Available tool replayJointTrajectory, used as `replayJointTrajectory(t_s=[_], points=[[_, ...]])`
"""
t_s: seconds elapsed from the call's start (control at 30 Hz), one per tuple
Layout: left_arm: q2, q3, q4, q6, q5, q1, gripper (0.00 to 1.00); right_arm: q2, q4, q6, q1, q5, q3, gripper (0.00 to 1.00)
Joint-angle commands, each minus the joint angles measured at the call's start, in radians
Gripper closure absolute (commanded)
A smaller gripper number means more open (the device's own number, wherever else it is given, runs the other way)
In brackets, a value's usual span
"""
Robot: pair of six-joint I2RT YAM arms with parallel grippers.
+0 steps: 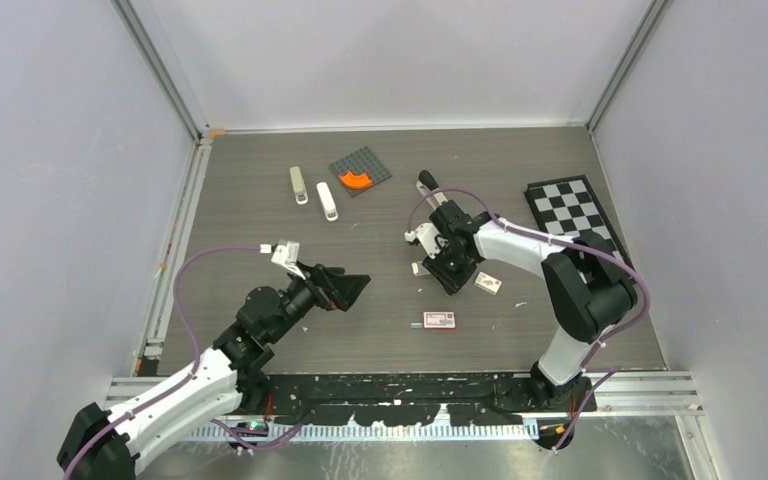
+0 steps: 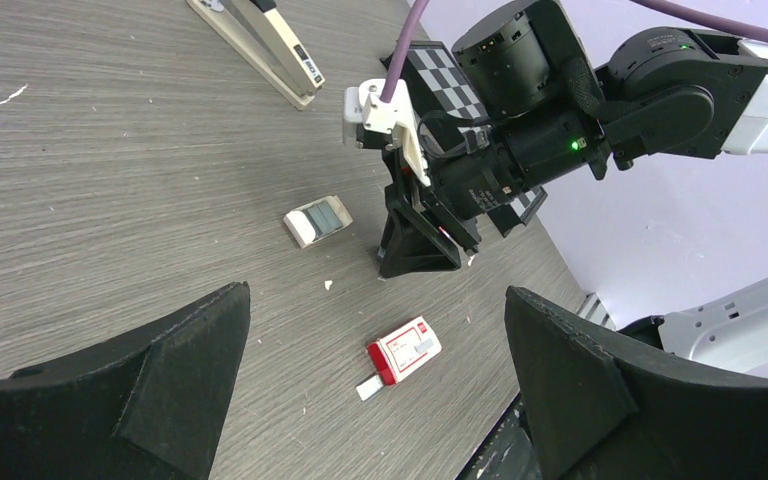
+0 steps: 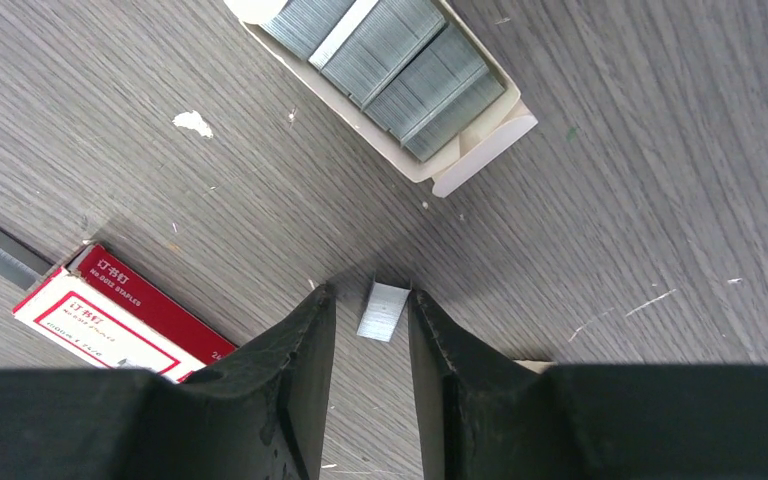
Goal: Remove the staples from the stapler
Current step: Pick up the staple from the center of the board.
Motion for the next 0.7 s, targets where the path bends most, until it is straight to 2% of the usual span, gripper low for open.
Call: replayJointTrajectory(t_s=[0.0,0.37,0.67], points=[[-0.005,-0.004,0.055,0.002,-0.008,0.003,0.00,0.010,0.013,0.007,0.008,0.019,0.032,0.63],[-0.015,-0.007,0.051,0.002,-0.009,0.002,0.00,0.019,0.020,0.007,0.011,0.021,0.038,0.65],[-0.022,-0.008,0.048,0.002,-0.007,0.003,0.00,0.027,0.018,0.005,0.017,0.016,0.041,0.70]])
